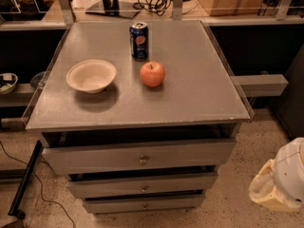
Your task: Open bottom drawer
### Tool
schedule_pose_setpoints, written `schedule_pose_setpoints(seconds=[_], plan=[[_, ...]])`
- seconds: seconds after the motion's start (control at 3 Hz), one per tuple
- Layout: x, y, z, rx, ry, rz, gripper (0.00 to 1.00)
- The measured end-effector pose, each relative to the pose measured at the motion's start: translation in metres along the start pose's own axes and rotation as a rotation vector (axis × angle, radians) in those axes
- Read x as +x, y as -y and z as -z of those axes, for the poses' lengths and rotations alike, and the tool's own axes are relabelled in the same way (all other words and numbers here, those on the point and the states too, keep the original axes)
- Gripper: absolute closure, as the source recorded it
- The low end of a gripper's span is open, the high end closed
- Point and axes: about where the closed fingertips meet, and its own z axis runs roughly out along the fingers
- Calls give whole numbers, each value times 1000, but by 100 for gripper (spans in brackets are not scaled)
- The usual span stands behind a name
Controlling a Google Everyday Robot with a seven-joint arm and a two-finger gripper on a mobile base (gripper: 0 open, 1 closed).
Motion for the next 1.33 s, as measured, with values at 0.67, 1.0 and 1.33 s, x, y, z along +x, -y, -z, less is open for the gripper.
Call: schedule_pose_setpoints(seconds=[0.67, 1.0, 1.33], plan=[[-3, -17, -34, -44, 9, -30, 100], [-5, -24, -80, -100, 26, -64, 100], [-6, -26, -121, -155, 41, -102, 100]])
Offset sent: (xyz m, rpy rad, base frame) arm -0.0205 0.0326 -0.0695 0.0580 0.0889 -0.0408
